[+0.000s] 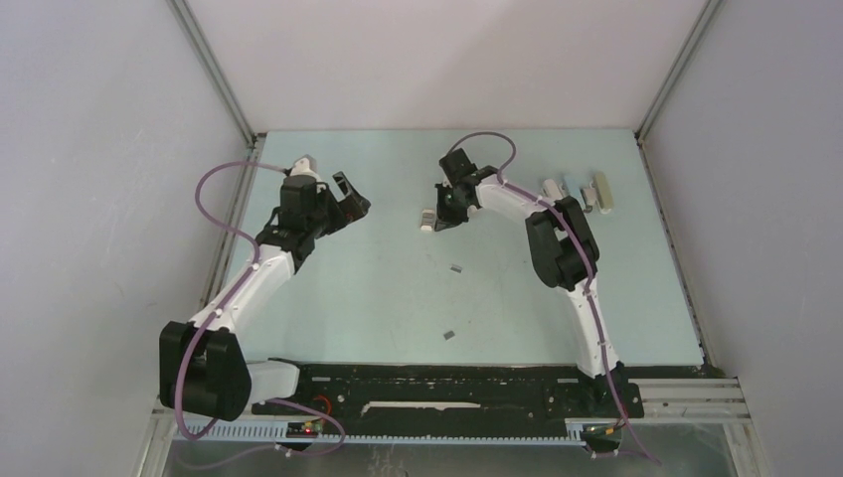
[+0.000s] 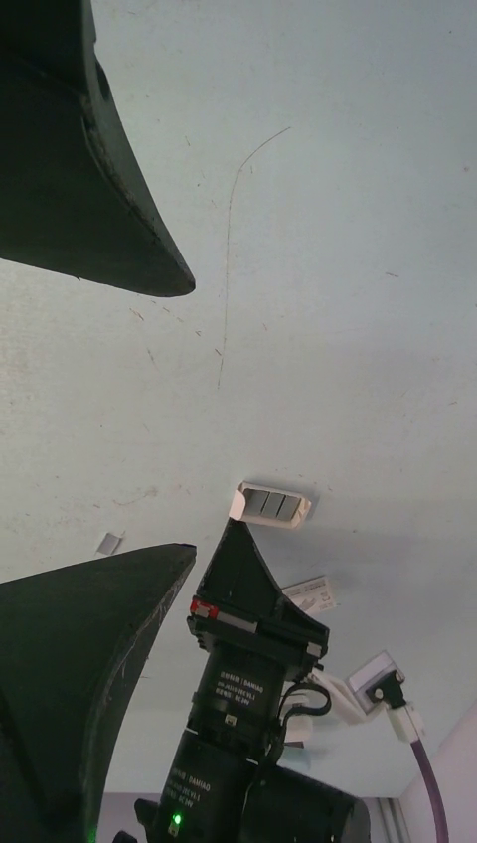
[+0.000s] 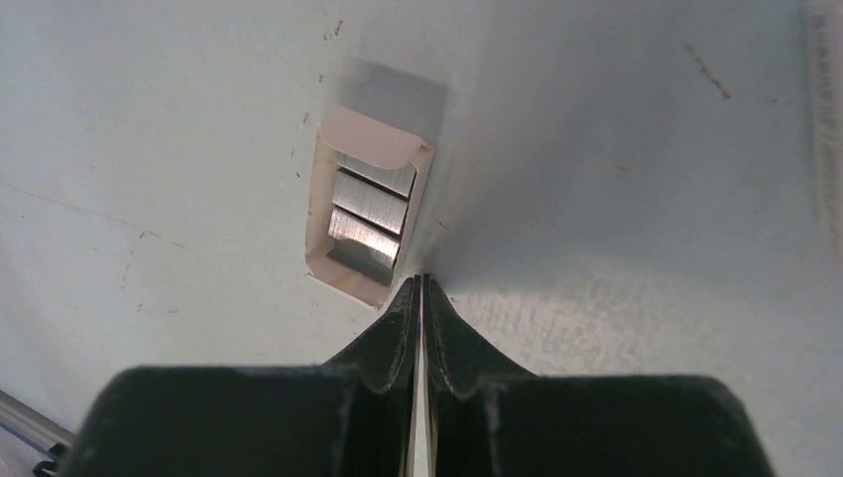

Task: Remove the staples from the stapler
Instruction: Adjust the staple box at the center of the board.

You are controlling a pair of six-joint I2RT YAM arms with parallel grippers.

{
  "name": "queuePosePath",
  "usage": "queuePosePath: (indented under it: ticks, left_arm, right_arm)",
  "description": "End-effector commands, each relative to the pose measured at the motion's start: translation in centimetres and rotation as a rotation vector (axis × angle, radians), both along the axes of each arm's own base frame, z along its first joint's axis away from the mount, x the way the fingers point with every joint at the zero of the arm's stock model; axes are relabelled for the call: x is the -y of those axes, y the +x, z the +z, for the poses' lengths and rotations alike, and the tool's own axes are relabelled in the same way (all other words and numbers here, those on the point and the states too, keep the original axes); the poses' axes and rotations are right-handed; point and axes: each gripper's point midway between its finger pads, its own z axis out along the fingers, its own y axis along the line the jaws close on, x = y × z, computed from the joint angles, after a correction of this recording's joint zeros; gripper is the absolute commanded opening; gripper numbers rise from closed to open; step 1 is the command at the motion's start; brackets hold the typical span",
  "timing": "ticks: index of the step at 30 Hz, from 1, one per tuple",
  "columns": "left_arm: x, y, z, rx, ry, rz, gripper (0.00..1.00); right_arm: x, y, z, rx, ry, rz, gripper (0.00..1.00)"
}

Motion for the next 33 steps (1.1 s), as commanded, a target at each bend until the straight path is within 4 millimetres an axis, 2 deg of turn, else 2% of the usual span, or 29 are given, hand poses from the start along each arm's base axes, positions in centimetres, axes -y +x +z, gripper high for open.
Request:
queuePosePath:
  ticks: [1,4,9,12,19,25,29,33]
  left_arm:
    - [0.1,0.5,1.7,0.043,-0.008,-0.015,1.00]
    - [-0.1,0.4,1.7,0.043,-0.006,-0.018,1.00]
    - [-0.2,0.4,1.9,0.040,-0.002,-0.025,1.00]
    - [-0.3,0.4,2.1,0.040,0.000,-0.031,1.00]
    - [-0.2,0.5,2.2,0.047,0.000,-0.049,1.00]
    - [0.6,1.0,2.1,0.057,-0.030,-0.081,1.00]
    - [0.8,1.0,2.1,0.061,-0.045,-0.091,1.00]
    - [0.8,0.5,2.1,0.064,-0.050,-0.091,1.00]
  right_arm:
    - [-1.1,0.5,0.6,0.008,0.000,-0.019,0.09]
    - [-2.1,0.4,0.4,-0.001,0.020,-0.001,0.09]
    - [-4.9,-0.1,0.8,-0.003,0.066,0.059,0.09]
    - [-5.5,-0.1,0.9,0.005,0.061,0.071,0.09]
    - [-3.2,0.2,2.6,0.069,0.027,0.077,0.09]
    - [-0.2,0.6,2.4,0.096,-0.015,0.042,0.09]
    - [0.5,1.3,2.1,0.101,-0.024,0.033,0.09]
    - [0.1,1.4,2.0,0.078,0.012,0.046,0.08]
